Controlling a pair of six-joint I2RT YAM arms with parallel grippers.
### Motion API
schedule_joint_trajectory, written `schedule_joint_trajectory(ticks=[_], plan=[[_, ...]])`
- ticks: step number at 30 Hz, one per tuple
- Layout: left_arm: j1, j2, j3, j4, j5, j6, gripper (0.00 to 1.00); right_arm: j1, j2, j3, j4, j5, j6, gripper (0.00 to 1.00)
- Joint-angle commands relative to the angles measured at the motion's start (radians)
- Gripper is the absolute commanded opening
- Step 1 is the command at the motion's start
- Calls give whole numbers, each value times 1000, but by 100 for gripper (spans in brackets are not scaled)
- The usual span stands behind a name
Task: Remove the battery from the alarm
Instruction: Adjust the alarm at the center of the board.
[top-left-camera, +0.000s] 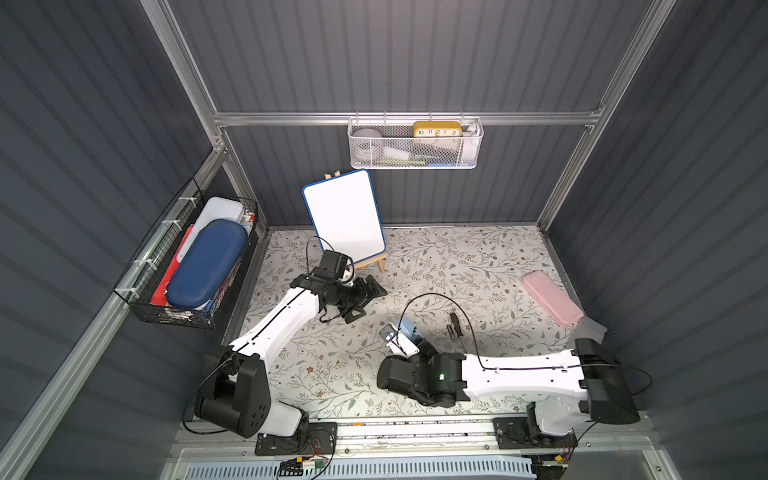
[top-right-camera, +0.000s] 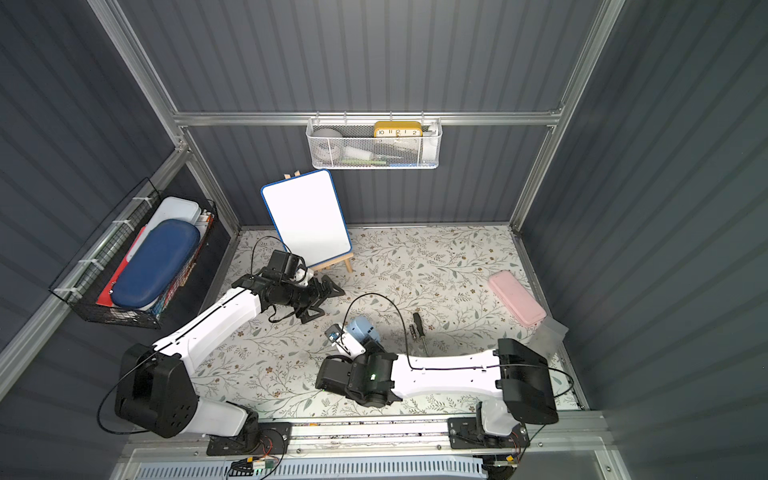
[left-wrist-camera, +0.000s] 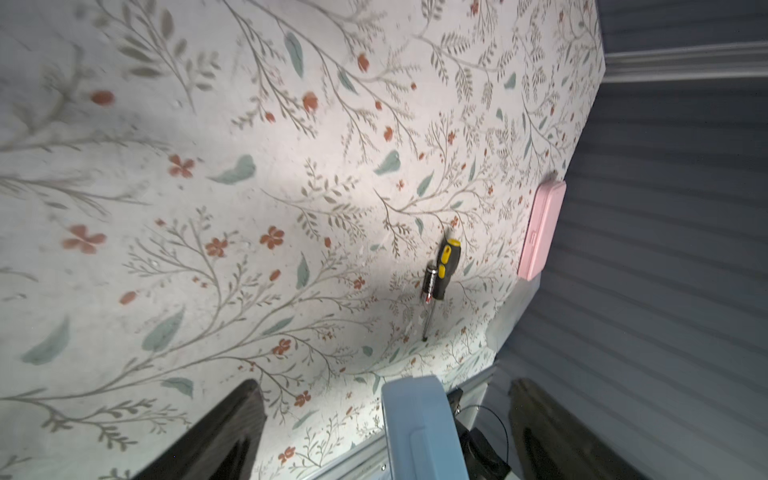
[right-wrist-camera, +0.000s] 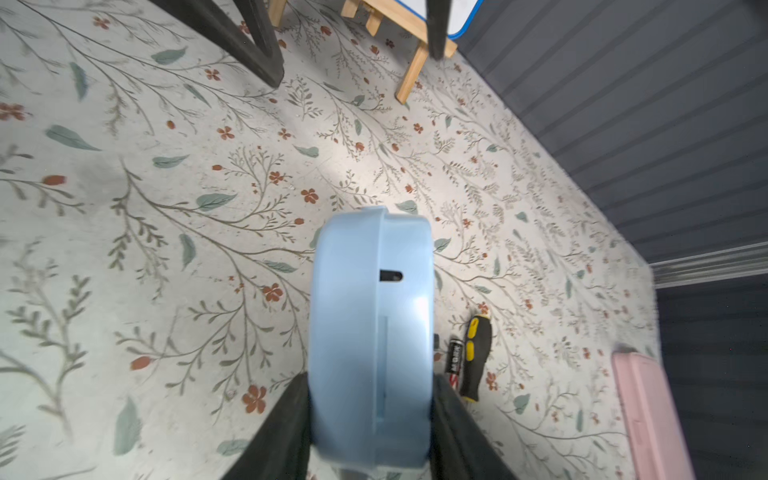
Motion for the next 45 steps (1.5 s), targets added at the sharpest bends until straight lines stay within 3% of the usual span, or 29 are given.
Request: schedule_joint_trajectory(ticks=[1,3,9,18,25,37,45], plan=[[3,-47,-3,-4,-35,53,95,-96,-115,-49,51,-287,90,25],[3,-62,-35,19,-34,54,95,-177,-182,-106,129,-469,138,25],[4,-127,-152,96,0,55,94,-347,-294,-282,376,-692,311,27],[3,-237,-338,193,58,73,93,-408,-307,-422,627,-674,485,27],[3,-289,-467,277,102,32,92,-436,-221,-544,847,-711,575,27],[3,-263,-492,327,124,34,91,-524,-187,-649,970,-843,647,29],[3,-193,-529,425,225,45,91,-593,-127,-700,1010,-944,634,31]])
